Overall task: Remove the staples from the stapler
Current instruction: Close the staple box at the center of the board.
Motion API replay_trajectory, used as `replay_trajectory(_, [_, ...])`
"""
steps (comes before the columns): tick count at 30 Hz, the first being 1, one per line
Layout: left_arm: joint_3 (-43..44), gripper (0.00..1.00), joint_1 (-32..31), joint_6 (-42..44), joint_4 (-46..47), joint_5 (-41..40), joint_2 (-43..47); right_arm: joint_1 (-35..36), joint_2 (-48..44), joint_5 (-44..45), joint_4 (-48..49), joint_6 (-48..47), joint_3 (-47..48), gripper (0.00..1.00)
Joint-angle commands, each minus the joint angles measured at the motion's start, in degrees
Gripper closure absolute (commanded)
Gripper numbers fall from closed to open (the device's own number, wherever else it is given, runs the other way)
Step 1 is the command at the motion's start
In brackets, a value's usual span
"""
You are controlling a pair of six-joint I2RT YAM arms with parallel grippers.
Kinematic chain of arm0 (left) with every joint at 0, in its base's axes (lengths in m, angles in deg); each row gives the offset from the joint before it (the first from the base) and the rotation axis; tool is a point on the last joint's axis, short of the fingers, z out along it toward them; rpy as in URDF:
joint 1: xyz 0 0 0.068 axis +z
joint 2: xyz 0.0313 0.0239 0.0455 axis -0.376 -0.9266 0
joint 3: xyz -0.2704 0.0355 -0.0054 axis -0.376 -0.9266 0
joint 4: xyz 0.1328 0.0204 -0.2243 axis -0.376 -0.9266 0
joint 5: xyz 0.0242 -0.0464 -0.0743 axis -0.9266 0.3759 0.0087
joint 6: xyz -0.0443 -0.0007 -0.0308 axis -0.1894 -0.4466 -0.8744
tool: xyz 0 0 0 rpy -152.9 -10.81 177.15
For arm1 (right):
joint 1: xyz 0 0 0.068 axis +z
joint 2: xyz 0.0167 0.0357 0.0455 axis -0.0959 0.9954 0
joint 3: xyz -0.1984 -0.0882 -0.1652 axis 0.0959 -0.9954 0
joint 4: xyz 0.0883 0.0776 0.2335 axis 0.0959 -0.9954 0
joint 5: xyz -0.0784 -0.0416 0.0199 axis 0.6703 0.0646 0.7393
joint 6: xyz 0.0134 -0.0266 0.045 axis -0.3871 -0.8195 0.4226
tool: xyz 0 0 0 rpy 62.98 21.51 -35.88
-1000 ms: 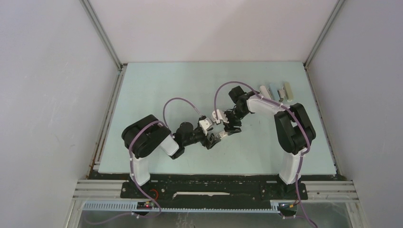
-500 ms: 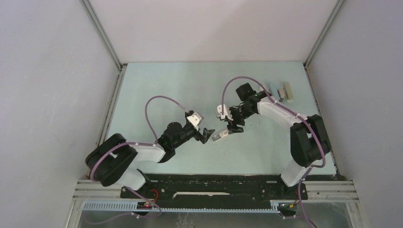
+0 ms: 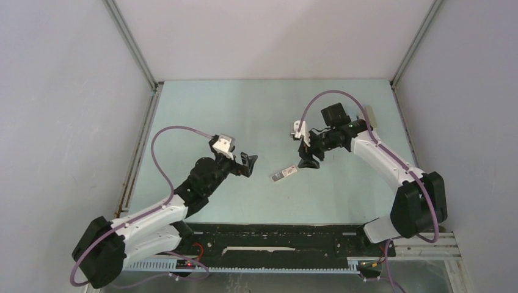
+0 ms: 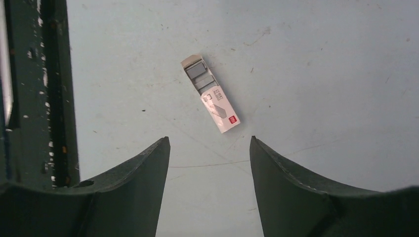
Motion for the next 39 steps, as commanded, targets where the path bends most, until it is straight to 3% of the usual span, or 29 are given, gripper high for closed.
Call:
replay_trajectory(1, [4.8, 0.00, 2.1, -11.0, -11.4, -3.5, 4.6, -1.7, -3.7, -3.6, 3.4, 10.8, -1.9, 0.31])
replay_trajectory(7, [6.6, 0.00, 3.5, -18.8, -18.9, -1.0, 5.9, -3.1, -5.4, -4.8, 7.9, 19.4, -4.5, 0.35])
replay_trajectory(20, [0.5, 0.00, 9.1, -29.2, -16.8, 5.9, 4.1, -3.9, -5.6, -1.7, 19.6, 34.8, -9.6, 0.53])
replay_trajectory(26, [-1.5, 0.01, 11.1, -32.3, -13.0, 10.5, 1.3, -4.0, -3.9, 5.5, 23.7, 40.9, -10.2, 0.64])
replay_trajectory(34, [-1.0, 0.21, 15.0, -36.6, -8.0, 22.1, -8.6, -4.1, -2.6, 15.3, 29.4, 48.2, -12.1, 0.79])
replay_trajectory(39, [1.1, 0.31, 15.2, -36.8, -9.1, 24.9, -14.2, -4.1, -0.1, 17.6, 30.9, 51.6, -12.4, 0.88])
